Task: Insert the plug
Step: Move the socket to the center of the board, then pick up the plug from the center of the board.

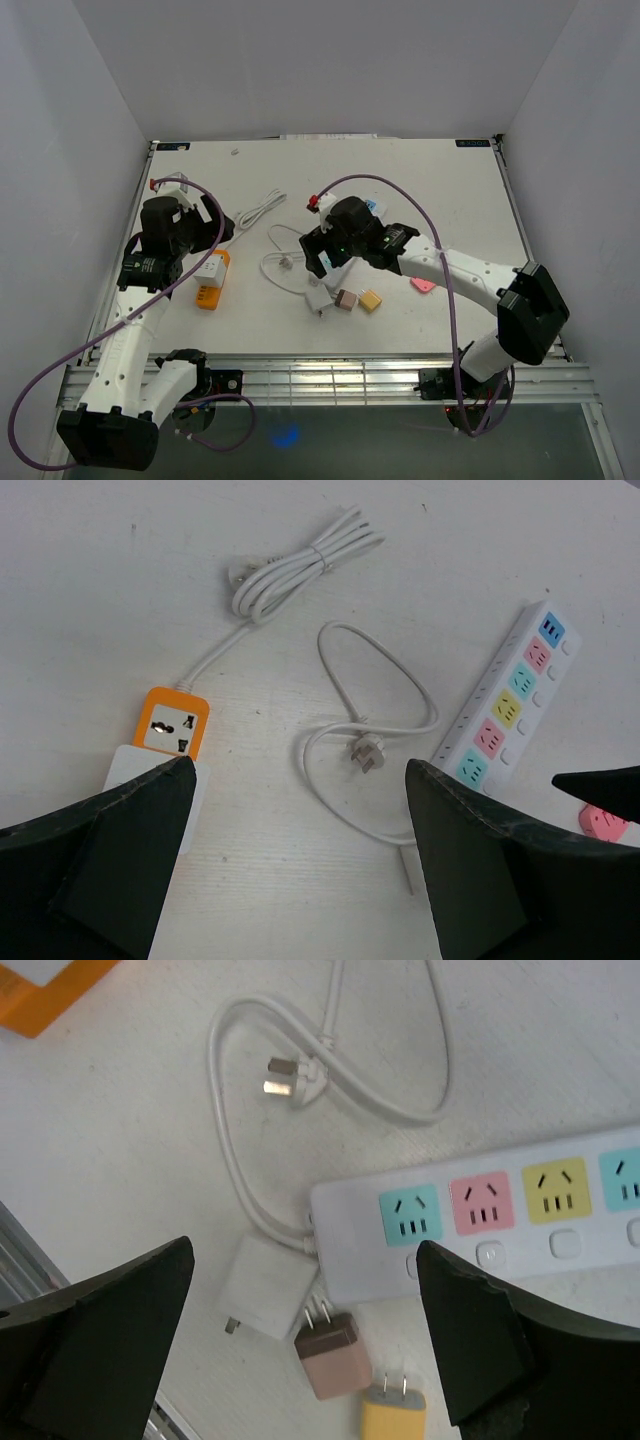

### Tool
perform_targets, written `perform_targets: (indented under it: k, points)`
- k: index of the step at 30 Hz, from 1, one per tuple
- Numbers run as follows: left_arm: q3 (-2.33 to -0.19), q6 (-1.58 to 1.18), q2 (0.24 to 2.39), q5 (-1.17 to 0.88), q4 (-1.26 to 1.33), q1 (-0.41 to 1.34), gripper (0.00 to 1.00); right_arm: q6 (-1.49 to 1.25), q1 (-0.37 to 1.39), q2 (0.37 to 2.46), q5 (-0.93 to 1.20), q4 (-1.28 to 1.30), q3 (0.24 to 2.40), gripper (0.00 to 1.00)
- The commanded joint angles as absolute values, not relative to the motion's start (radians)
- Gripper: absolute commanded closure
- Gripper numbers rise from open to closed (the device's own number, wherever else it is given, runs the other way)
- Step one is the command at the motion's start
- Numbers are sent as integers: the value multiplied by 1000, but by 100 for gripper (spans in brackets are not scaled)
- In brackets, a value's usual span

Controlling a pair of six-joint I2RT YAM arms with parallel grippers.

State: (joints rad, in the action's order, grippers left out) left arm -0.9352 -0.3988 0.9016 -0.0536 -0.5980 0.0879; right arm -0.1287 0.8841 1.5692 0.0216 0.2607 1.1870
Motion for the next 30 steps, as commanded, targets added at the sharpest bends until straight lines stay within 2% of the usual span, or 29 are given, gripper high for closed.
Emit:
perform_targets:
  k: [1, 3, 10, 15, 19, 23, 30]
  points:
    - [-930, -380, 893, -86, -577, 91, 3, -110, 888, 1459, -40, 247, 1089, 2]
    - [-928, -379, 888, -104, -571, 91, 2, -113, 888, 1419, -51, 233, 1022, 10]
    - [-940, -385, 896, -68, -587, 91, 2, -172, 888, 1301, -112, 177, 885, 11]
    - [-933, -390, 881, -48, -586, 91, 2, -242, 885, 1209, -135, 42, 763, 11]
    - [-916, -388, 897, -67, -572, 91, 2, -253, 887, 1226, -97, 115, 796, 10]
    - [-914, -377, 928, -100, -569, 91, 2, -261, 903, 1253, -57, 106, 804, 5]
    - [-900, -362, 940, -185, -542, 91, 2, -282, 951, 1368, -55, 129, 867, 10]
